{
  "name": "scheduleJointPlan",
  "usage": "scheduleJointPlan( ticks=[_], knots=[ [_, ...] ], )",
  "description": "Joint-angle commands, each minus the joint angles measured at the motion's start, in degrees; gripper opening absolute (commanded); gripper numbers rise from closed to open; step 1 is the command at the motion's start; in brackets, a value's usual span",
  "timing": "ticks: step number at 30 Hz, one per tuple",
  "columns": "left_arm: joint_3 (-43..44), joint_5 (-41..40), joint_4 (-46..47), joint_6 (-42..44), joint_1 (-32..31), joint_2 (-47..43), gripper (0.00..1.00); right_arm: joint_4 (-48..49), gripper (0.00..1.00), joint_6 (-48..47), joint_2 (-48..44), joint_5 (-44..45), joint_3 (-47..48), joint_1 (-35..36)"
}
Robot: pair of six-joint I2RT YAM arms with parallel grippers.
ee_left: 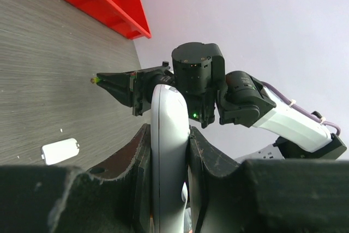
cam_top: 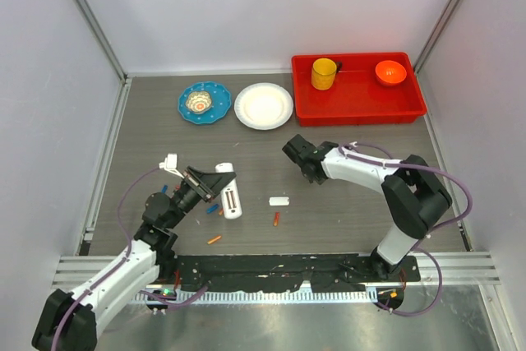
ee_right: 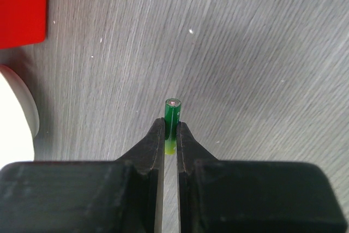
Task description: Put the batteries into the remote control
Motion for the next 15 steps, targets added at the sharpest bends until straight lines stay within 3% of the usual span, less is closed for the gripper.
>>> scheduleJointPlan(
  ticks=[1, 11, 15],
  knots=[
    [-0.1, -3.8, -4.5, 1.7, 0.1, -3.5, 0.00, -2.8, 0.03, 9.3, 1.9, 1.9, 3.7, 0.0],
    [-0.6, -4.4, -6.2, 1.6, 0.1, -4.7, 0.00, 3.2, 0.13, 7.7, 3.9, -0.4, 1.0, 0.1],
    [-0.5, -4.4, -6.4, 1.6, 0.0, -4.5, 0.00, 4.9, 0.22, 4.2, 4.2, -1.7, 0.0, 0.0]
  ],
)
